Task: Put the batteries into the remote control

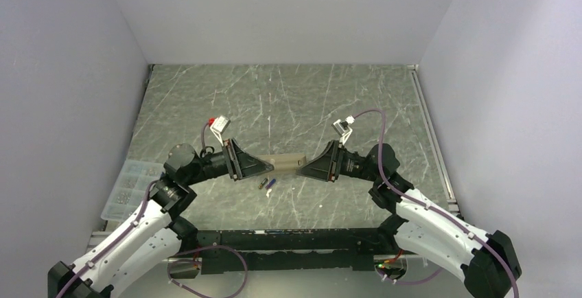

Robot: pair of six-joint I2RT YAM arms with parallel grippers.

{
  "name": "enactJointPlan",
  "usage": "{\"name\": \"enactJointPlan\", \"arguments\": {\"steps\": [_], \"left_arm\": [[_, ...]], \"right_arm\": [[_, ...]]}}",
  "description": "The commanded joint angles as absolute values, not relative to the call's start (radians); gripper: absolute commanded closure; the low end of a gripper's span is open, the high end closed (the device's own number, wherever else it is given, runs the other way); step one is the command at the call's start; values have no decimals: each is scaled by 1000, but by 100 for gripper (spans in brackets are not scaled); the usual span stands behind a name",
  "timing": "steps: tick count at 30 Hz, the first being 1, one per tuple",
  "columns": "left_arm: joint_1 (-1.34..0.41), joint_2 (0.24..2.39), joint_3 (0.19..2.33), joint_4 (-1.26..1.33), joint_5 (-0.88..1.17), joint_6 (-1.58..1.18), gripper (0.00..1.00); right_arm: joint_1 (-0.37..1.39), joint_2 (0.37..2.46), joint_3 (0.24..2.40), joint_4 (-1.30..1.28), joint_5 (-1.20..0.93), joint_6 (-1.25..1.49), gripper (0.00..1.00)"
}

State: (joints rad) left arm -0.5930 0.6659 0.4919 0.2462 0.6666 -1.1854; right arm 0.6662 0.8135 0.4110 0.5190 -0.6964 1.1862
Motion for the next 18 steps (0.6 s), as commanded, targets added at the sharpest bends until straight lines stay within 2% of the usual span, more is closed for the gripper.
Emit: {"name": "enactJointPlan", "arguments": {"steps": [1, 7, 12, 18], "left_arm": [[-591, 642, 511, 210, 611, -1147, 100], [-591, 648, 565, 88, 587, -1077, 100], [-591, 661, 580, 53, 586, -1048, 100], [-591, 672, 584, 21, 583, -1028, 100]], "right_arm": [[655, 774, 478, 403, -694, 1091, 45], [625, 723, 550, 186, -684, 980, 35], [623, 730, 665, -83, -640, 827, 34], [622, 739, 704, -114, -632, 802, 33]]}}
